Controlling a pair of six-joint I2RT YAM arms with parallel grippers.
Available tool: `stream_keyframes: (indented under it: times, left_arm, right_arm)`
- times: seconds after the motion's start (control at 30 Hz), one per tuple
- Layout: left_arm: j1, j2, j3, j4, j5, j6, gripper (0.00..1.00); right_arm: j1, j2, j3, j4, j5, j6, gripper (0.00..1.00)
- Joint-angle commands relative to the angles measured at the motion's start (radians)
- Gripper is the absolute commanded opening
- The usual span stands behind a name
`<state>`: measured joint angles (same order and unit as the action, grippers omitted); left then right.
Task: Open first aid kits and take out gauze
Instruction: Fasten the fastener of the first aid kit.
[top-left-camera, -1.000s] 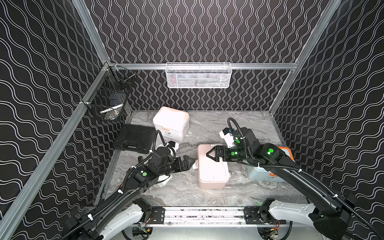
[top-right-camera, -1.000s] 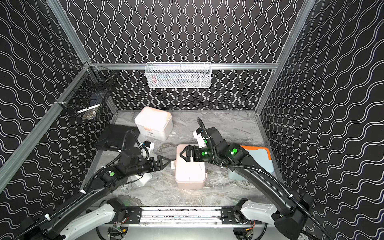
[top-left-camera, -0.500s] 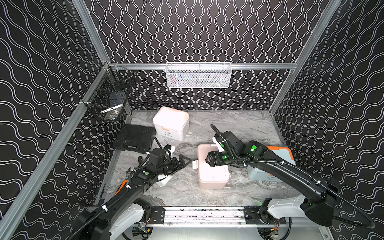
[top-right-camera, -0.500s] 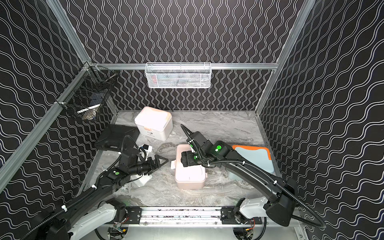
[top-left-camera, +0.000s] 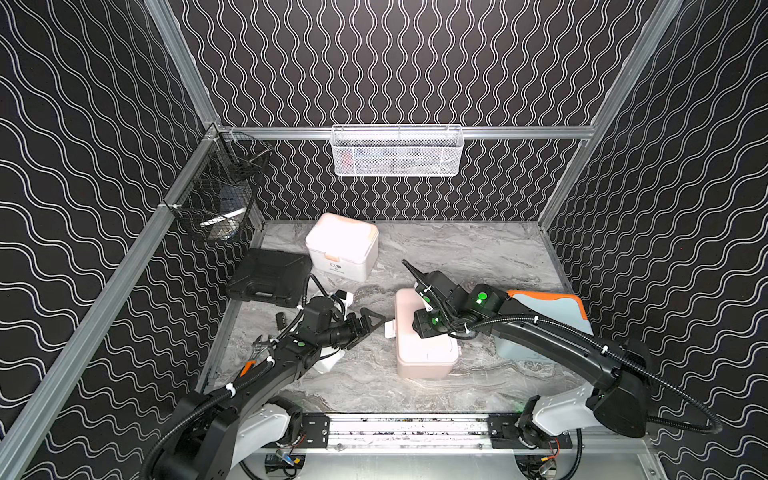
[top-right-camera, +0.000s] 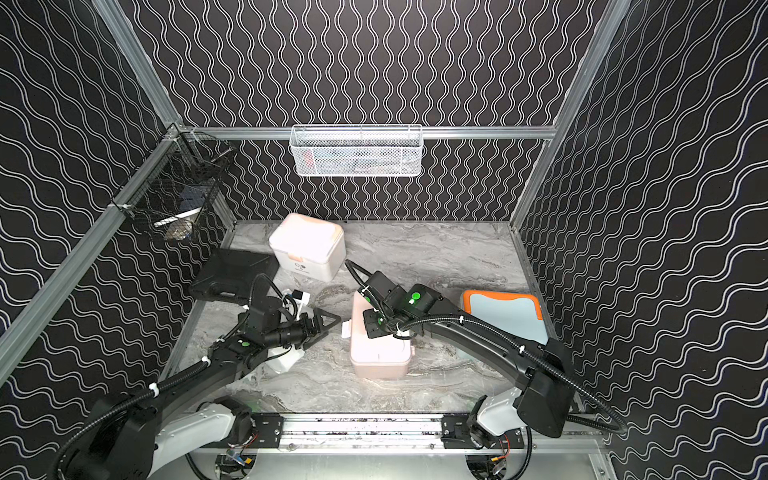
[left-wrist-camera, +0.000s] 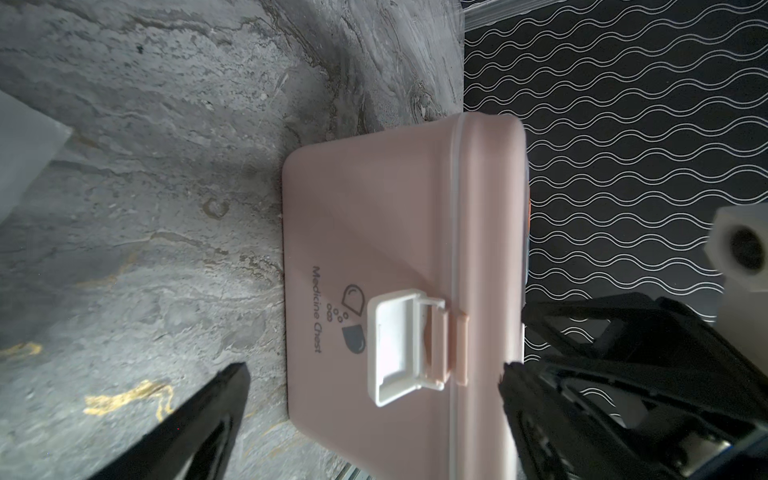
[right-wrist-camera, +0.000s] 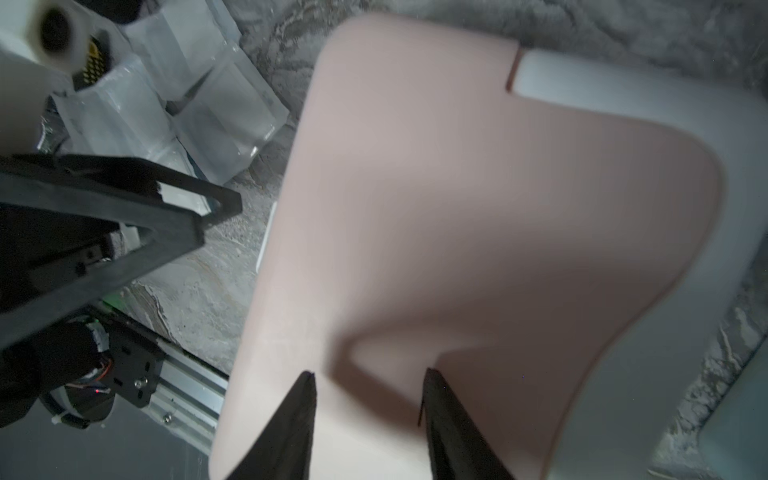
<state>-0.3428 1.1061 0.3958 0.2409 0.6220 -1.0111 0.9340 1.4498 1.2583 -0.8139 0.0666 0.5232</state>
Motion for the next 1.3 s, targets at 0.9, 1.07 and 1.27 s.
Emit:
stream_keyframes:
  times: [0.9,1.07,1.27]
  left_arm:
    - [-0.194,0.265,-0.085,0.78,-0.041,-0.246,0.99]
    - [-0.196,0.261,-0.073,0.748,-0.021,-0.241,0.99]
    - [-0.197,0.336,-0.067,0.778,-0.015,-0.256,0.99]
  right_arm:
    - [0.002,-0.012,-0.019,-0.082,-0.004,0.039,0.35]
    - [0.002,-0.053,-0.005,-0.095,0.047,0.062,0.45]
    - [-0.002,-0.125,-0.006,-0.104,0.142,0.085,0.53]
